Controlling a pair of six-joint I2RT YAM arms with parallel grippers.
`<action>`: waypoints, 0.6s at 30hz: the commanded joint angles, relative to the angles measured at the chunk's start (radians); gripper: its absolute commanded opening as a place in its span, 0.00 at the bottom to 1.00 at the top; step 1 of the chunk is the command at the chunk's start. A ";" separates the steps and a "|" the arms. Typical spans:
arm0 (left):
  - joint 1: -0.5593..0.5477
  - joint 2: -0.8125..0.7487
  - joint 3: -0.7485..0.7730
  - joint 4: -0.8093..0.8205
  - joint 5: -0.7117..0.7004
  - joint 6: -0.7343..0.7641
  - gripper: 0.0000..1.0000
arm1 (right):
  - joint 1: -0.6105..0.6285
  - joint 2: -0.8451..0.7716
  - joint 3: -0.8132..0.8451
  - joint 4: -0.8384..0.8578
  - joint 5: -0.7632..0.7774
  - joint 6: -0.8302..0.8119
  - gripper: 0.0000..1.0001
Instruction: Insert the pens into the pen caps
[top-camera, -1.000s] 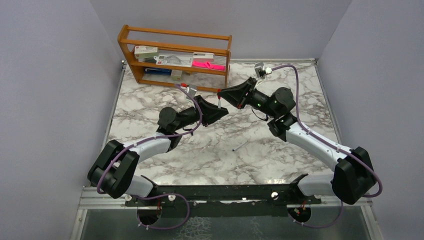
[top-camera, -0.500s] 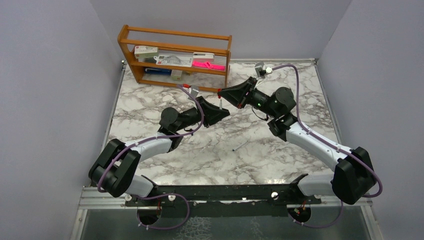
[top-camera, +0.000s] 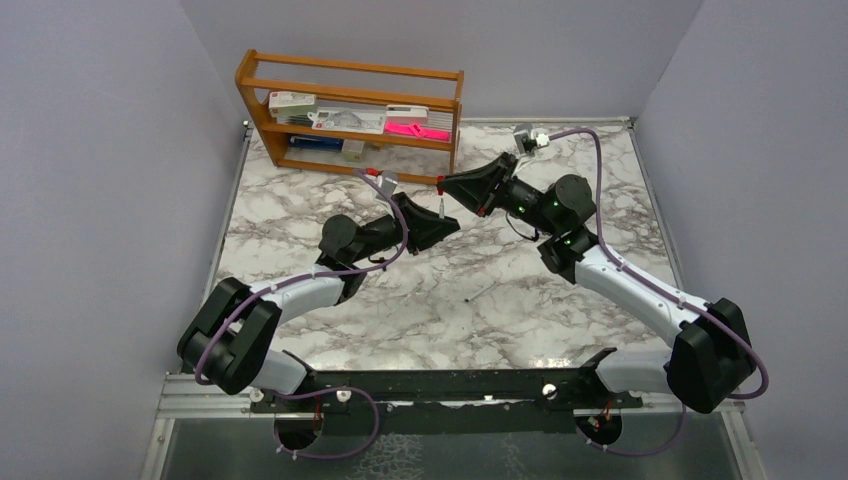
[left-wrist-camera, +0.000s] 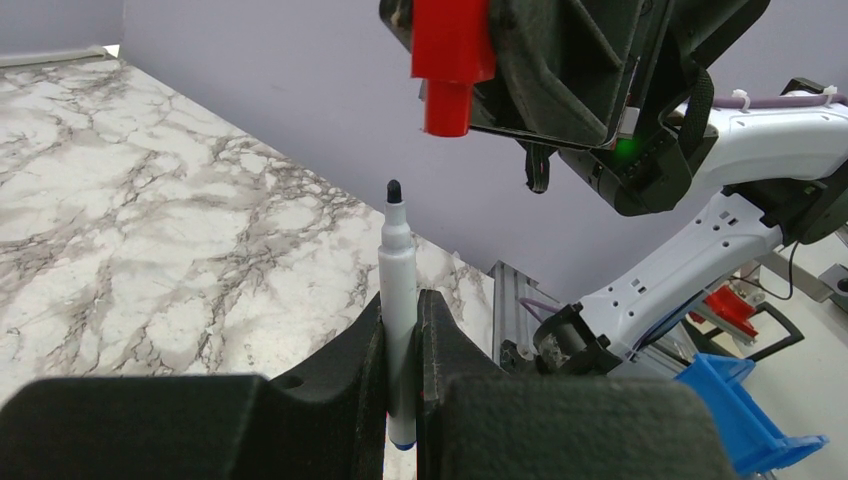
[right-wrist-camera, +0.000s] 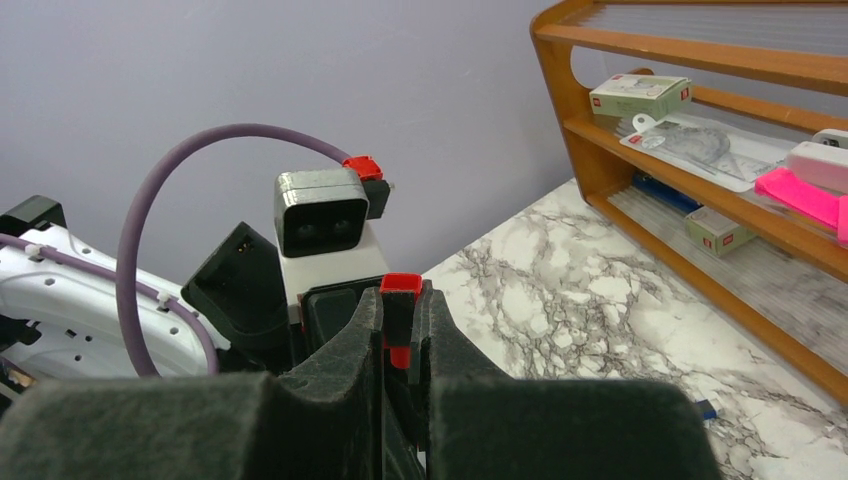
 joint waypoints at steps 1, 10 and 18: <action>-0.004 0.012 0.030 0.026 -0.019 0.013 0.00 | -0.003 -0.029 -0.010 -0.009 0.016 -0.020 0.01; -0.004 -0.002 0.034 0.029 -0.017 0.007 0.00 | -0.004 -0.015 -0.025 0.002 0.012 -0.010 0.01; -0.005 -0.010 0.030 0.029 -0.018 0.004 0.00 | -0.005 -0.013 -0.038 -0.003 0.018 -0.014 0.01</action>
